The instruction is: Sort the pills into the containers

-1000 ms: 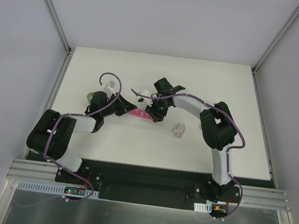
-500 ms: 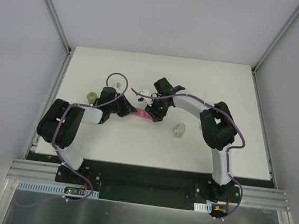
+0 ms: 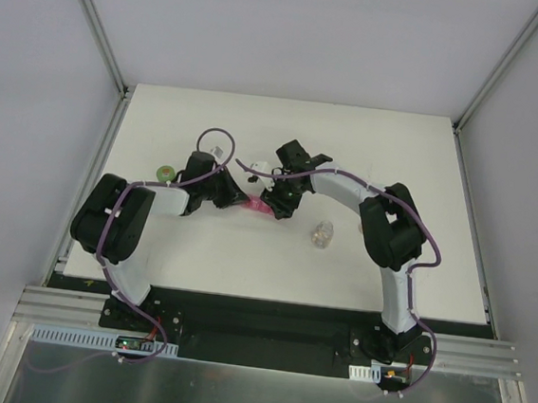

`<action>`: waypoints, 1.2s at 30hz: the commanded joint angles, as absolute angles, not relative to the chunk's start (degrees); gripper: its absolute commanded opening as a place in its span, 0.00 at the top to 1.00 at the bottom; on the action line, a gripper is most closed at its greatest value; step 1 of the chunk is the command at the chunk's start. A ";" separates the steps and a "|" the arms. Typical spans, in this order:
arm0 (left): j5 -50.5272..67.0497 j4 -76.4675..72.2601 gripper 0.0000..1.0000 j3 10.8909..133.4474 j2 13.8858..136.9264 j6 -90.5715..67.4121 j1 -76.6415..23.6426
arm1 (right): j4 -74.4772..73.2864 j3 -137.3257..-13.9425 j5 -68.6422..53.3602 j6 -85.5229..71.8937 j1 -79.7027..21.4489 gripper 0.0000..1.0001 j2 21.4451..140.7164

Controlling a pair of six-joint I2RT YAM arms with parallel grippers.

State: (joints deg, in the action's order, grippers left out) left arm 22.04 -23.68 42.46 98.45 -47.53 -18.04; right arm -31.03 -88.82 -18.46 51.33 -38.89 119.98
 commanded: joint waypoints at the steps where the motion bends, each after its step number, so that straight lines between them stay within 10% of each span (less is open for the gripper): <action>1: 21.09 -18.54 1.00 42.62 96.34 -42.98 -17.93 | -32.52 -89.30 -17.49 49.92 -38.85 0.77 120.23; 36: 21.97 -7.47 1.00 46.40 103.98 -40.43 -15.73 | -33.40 -90.00 -17.49 49.66 -38.67 0.77 119.88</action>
